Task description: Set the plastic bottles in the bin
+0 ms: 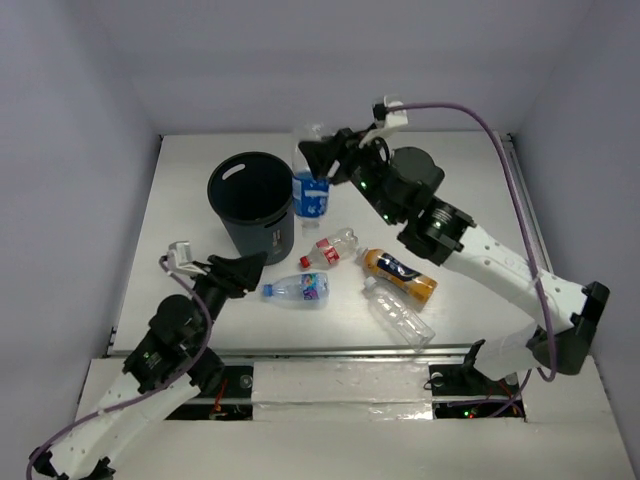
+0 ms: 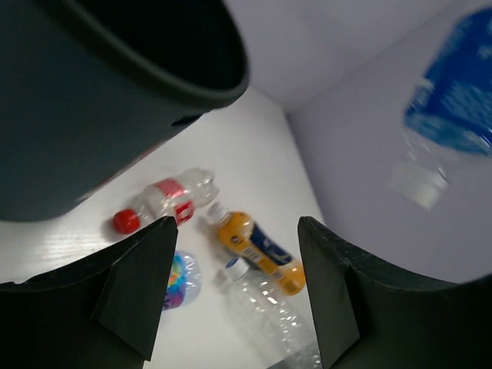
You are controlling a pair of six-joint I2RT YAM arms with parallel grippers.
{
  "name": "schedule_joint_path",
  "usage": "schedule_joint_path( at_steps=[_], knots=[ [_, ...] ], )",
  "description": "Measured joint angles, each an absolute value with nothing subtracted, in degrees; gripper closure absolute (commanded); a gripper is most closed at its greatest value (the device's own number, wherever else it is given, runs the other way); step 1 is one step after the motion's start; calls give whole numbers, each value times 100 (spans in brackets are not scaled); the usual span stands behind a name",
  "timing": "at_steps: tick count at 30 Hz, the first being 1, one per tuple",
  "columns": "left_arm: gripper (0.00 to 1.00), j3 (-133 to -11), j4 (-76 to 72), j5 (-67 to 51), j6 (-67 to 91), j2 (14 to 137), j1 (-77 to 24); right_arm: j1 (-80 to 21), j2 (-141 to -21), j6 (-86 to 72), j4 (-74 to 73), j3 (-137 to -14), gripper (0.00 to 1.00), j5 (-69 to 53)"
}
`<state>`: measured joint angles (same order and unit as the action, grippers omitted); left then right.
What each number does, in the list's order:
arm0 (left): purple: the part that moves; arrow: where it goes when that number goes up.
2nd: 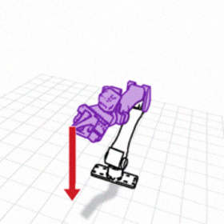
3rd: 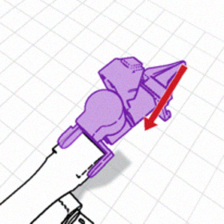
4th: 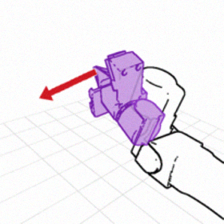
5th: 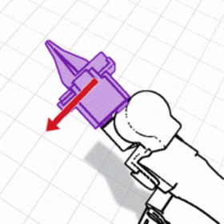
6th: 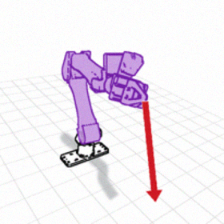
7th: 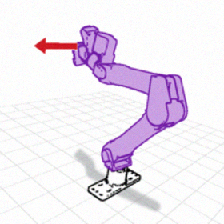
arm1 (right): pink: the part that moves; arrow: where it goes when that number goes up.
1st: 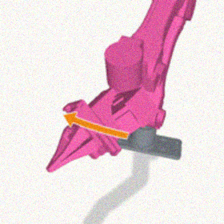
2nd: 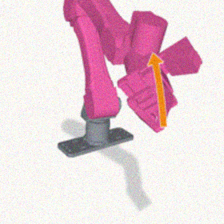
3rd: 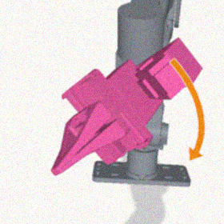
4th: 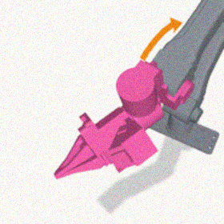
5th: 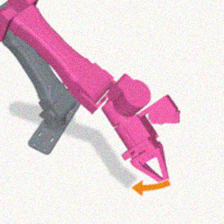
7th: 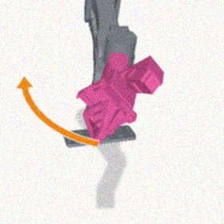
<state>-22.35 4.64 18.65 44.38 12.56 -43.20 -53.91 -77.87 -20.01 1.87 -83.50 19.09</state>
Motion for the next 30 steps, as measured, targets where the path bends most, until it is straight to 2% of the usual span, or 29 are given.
schedule_joint_path(
  at_steps=[5, 11, 15, 22, 23, 27, 30],
  knots=[
    [41, -2816, 829, 2016, 4265, 493, -4320, -5391, -8936, -1527, 1120, -9684, 51, 2058],
    [41, -3782, 1503, 2488, 3887, 244, -4322, -5354, -10779, -1125, 1282, -11769, 49, 2233],
    [41, -3938, 1809, 2853, 3752, 49, -4324, -5323, -11778, -926, 1192, -12674, 47, 2307],
    [42, -3935, 2305, 3070, 3721, 47, -4333, -5321, -12228, -875, 1057, -12479, 35, 2239],
    [42, -3935, 2340, 3074, 3721, 47, -4333, -5321, -12215, -878, 1074, -12396, 27, 2193],
    [42, -3935, 2425, 3096, 3723, 47, -4340, -5321, -12081, -880, 1129, -12001, 10, 1973],
    [41, -3935, 2456, 3114, 3728, 47, -4340, -5321, -11830, -856, 1133, -11636, 9, 1796]
  ],
)
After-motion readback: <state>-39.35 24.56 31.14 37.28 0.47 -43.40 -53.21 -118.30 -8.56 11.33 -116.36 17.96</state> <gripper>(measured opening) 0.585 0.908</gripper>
